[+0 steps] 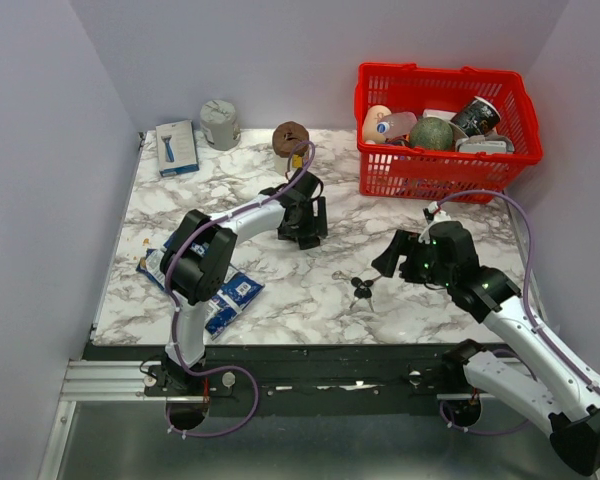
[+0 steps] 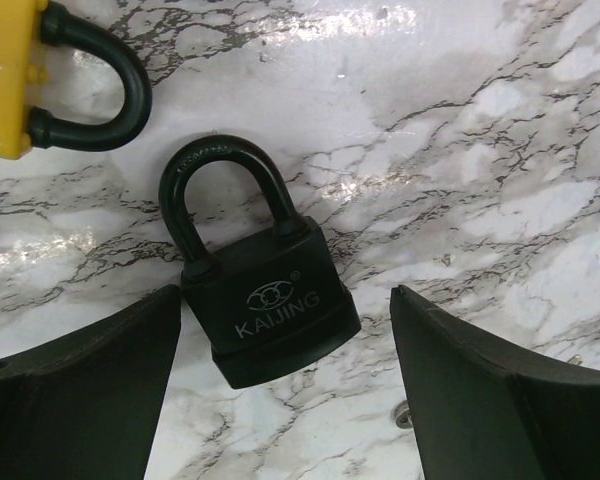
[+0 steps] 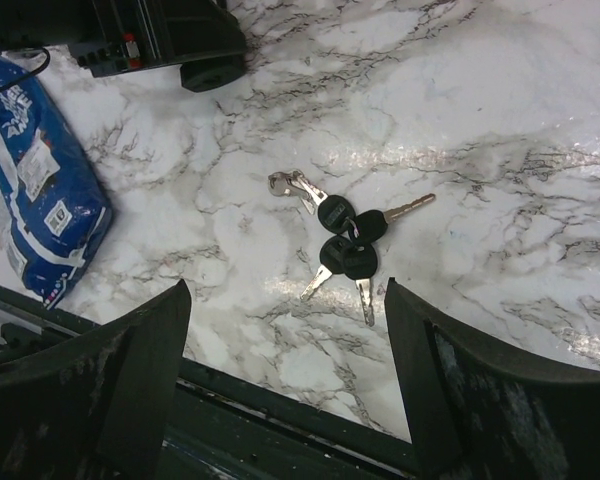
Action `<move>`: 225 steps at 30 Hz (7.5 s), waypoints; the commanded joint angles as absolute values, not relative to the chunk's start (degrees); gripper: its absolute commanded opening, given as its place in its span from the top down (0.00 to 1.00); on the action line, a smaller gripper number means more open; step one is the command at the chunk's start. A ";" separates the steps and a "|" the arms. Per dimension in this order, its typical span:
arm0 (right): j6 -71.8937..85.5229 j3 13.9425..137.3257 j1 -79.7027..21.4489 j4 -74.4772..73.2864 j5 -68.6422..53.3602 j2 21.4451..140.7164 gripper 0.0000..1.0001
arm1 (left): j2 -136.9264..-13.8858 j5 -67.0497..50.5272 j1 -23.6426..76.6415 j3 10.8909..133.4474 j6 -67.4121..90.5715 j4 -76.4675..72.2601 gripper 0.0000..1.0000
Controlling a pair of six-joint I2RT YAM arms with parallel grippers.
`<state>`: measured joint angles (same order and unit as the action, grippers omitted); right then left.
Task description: Unlock with the key
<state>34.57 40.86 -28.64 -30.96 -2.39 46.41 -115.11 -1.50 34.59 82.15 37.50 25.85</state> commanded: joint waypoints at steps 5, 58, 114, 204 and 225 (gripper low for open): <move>34.72 40.08 -28.39 -32.43 -1.23 47.11 0.13 | -119.25 4.21 35.42 87.52 35.51 35.06 0.11; 38.48 33.67 -28.83 -19.34 -9.58 66.44 0.24 | -105.73 1.76 32.35 74.09 49.13 24.61 1.00; 53.18 28.91 -23.03 -1.58 -5.01 80.33 0.77 | -96.77 3.34 31.91 76.12 40.87 27.95 0.01; 36.30 52.38 -21.97 3.60 -61.35 69.70 0.57 | -74.44 -37.26 32.08 50.45 65.57 -24.61 1.00; 42.36 50.72 -22.06 13.96 -65.74 73.12 0.91 | -75.67 -37.88 32.17 51.24 65.57 -24.43 1.00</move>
<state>39.13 51.86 -22.06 7.77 -62.41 72.29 -75.02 -37.98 32.32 50.76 65.93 -23.51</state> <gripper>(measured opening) 0.141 0.010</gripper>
